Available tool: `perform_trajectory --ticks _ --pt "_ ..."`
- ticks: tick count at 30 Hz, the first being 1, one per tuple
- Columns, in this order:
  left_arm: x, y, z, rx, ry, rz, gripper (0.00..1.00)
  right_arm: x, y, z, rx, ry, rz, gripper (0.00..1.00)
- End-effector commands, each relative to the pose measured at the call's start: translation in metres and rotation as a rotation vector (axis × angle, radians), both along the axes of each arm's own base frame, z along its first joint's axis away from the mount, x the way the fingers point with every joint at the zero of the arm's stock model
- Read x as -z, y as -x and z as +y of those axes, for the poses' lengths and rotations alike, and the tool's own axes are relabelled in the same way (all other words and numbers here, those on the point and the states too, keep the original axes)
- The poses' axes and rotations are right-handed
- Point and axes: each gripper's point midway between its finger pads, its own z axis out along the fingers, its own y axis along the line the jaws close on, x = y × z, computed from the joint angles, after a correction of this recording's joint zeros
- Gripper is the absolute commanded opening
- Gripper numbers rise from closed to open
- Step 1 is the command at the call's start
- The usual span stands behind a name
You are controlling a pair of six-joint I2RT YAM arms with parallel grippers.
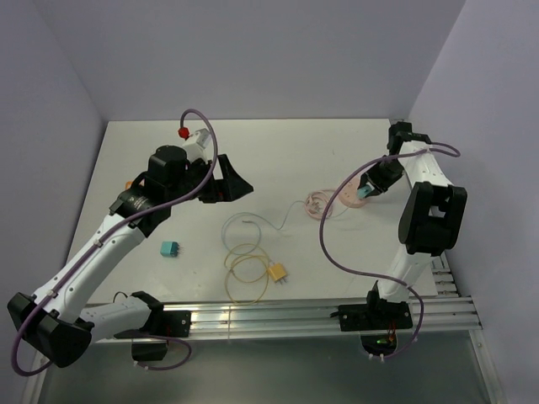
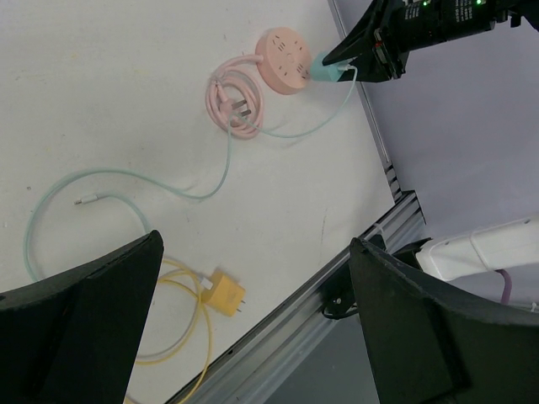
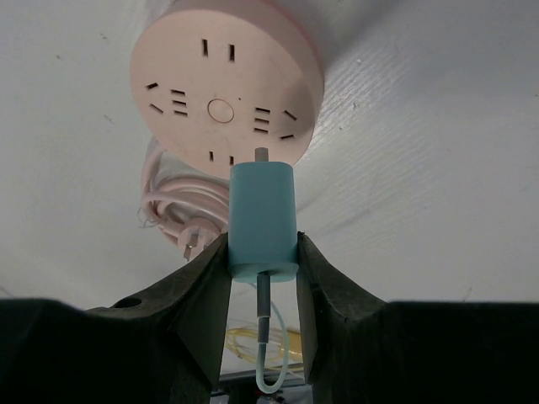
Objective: Insert the plug
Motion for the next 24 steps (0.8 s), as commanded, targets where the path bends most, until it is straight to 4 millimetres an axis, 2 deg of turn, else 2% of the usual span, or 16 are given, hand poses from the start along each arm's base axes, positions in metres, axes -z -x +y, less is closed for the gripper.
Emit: perform_trajectory --ticks 1,10,19,24 --pt "-0.021 -0.005 -0.005 0.017 0.049 -0.05 0.97 -0.01 -0.011 0.002 -0.039 -0.029 -0.019 0.0" --pt "-0.022 -0.005 -0.009 0.038 0.067 -0.05 0.97 0.002 -0.011 0.003 -0.134 -0.053 0.039 0.0" --pt "-0.028 0.001 -0.009 0.05 0.091 -0.058 0.97 0.002 -0.004 -0.003 -0.106 -0.06 0.087 0.0" --pt "-0.028 0.002 -0.008 0.051 0.095 -0.062 0.97 0.0 -0.008 -0.002 -0.067 -0.107 0.08 0.0"
